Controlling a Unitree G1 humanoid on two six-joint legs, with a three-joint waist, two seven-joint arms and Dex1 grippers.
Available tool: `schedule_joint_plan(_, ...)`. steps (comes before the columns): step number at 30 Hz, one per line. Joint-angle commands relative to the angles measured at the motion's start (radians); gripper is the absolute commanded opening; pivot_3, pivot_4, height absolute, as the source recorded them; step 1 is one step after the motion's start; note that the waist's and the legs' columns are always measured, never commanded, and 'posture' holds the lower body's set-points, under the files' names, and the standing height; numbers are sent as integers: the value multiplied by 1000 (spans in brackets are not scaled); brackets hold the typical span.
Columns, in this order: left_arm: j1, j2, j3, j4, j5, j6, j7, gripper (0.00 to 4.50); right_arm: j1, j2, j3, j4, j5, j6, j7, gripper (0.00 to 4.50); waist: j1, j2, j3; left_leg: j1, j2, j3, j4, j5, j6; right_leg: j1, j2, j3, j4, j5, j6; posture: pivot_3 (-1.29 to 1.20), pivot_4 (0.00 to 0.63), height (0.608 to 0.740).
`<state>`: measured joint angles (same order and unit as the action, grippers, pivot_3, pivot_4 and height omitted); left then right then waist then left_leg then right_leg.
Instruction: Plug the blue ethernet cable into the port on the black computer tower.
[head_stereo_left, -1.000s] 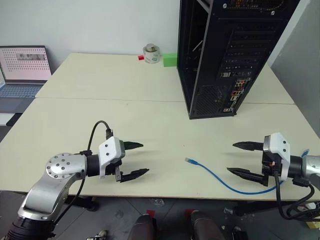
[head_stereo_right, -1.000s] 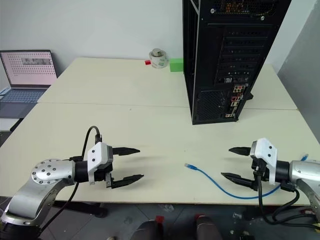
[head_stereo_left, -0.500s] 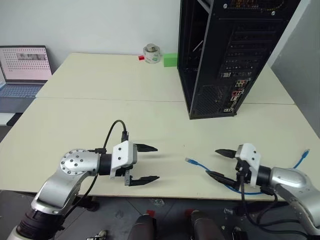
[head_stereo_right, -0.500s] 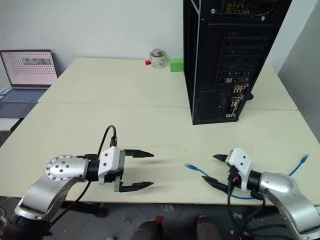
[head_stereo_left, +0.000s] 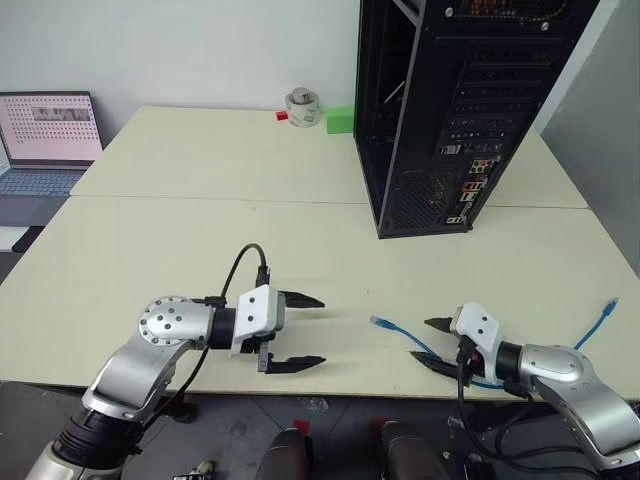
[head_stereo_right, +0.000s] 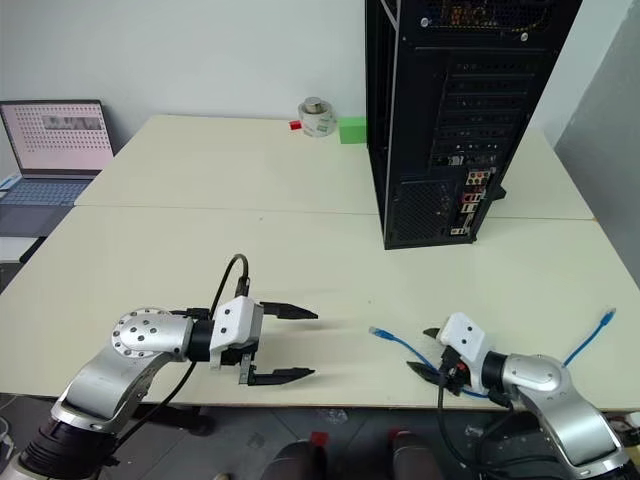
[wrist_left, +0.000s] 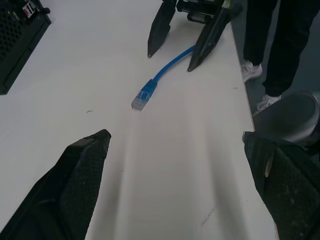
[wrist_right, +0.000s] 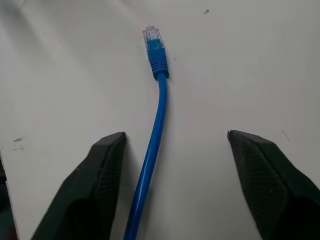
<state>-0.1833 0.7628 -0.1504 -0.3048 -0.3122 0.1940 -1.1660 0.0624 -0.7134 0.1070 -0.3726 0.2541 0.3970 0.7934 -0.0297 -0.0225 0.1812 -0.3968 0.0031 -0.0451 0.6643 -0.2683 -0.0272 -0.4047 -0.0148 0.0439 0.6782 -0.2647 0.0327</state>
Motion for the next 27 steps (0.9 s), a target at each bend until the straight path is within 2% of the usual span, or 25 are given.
schedule_joint_plan(1, -9, -6, 1, -27, 2, 3, 17, 4500, -11, -17, 6, 7, -30, -31, 17, 2441, 0, 0, 0, 0, 0, 0, 0, 0, 0, 0, 0, 0, 0, 0, 0, 0, 150, 740)
schedule_joint_plan(7, -3, -17, 6, -23, 15, 5, 51, 4500, -27, -46, 58, 15, -121, -125, 43, 889, 0, 0, 0, 0, 0, 0, 0, 0, 0, 0, 0, 0, 0, 0, 0, 0, 150, 740)
schedule_joint_plan(11, -14, -22, -3, 8, 52, -23, 66, 4500, -45, -46, 64, 8, -139, -145, 51, 45, 0, 0, 0, 0, 0, 0, 0, 0, 0, 0, 0, 0, 0, 0, 0, 0, 150, 740)
schedule_joint_plan(17, -50, -56, 1, 64, 49, -31, 70, 4500, -113, -25, 69, -62, -119, -102, 62, 45, 0, 0, 0, 0, 0, 0, 0, 0, 0, 0, 0, 0, 0, 0, 0, 0, 150, 740)
schedule_joint_plan(27, -130, -116, -18, 112, 18, 55, 58, 4500, -255, 1, 126, -117, -102, -8, 93, 45, 0, 0, 0, 0, 0, -1, 1, 0, 0, 0, 0, -1, 1, 0, 0, 0, 150, 740)
